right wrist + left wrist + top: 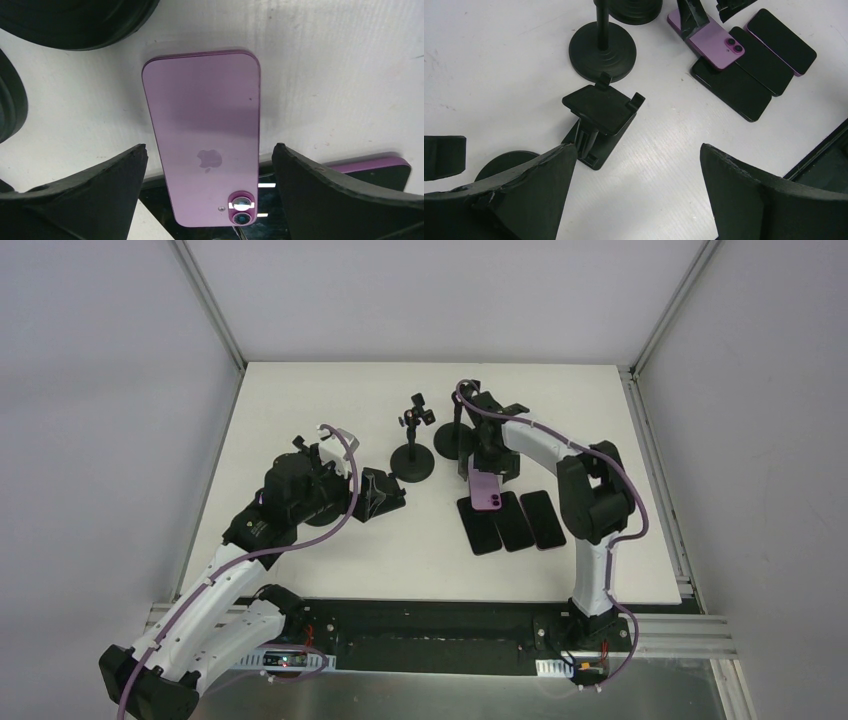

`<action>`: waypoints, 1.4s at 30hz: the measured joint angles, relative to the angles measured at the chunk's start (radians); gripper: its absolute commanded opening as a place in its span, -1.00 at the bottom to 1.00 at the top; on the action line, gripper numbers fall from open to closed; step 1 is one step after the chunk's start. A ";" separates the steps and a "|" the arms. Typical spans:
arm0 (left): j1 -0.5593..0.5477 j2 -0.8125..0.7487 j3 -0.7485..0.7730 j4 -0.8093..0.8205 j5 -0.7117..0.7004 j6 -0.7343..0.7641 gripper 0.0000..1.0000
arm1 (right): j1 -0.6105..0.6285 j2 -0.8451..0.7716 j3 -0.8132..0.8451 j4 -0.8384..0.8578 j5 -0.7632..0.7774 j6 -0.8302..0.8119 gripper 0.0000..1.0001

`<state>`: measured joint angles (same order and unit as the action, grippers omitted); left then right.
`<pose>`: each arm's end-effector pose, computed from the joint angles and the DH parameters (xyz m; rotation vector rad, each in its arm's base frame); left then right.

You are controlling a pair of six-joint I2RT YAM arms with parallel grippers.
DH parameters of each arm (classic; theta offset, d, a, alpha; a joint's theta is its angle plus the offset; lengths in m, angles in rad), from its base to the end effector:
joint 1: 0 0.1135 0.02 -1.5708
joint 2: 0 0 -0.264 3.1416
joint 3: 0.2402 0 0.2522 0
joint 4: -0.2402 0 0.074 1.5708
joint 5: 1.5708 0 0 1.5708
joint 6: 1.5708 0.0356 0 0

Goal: Remove the phone from the phone stand
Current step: Pick up the phone at the center of the board.

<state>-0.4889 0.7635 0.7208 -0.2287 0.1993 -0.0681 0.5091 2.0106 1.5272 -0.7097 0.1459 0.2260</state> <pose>0.1569 -0.0915 0.3163 0.5295 1.7990 -0.5703 0.3670 0.1989 0.1901 -0.3484 2.7157 0.0013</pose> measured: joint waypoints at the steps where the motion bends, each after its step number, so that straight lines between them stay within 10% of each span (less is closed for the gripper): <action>1: 0.000 0.000 0.000 -0.001 0.000 0.000 0.98 | 0.000 0.005 -0.002 0.005 -0.008 -0.001 0.98; 21: 0.000 -0.002 0.000 -0.003 -0.028 0.001 0.98 | 0.012 0.044 -0.006 0.007 0.002 0.009 0.60; 32: 0.000 -0.029 -0.017 -0.005 -0.053 0.002 1.00 | 0.012 0.044 -0.006 0.010 -0.019 0.005 -1.00; 42: 0.000 -0.063 -0.017 -0.006 -0.098 -0.020 0.99 | 0.017 -0.118 -0.082 0.011 -0.020 -0.001 -1.00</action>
<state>-0.4889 0.7006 0.7036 -0.2352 0.1017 -0.0879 0.5262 1.8927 1.4448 -0.6991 0.1257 0.2253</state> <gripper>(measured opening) 0.995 0.697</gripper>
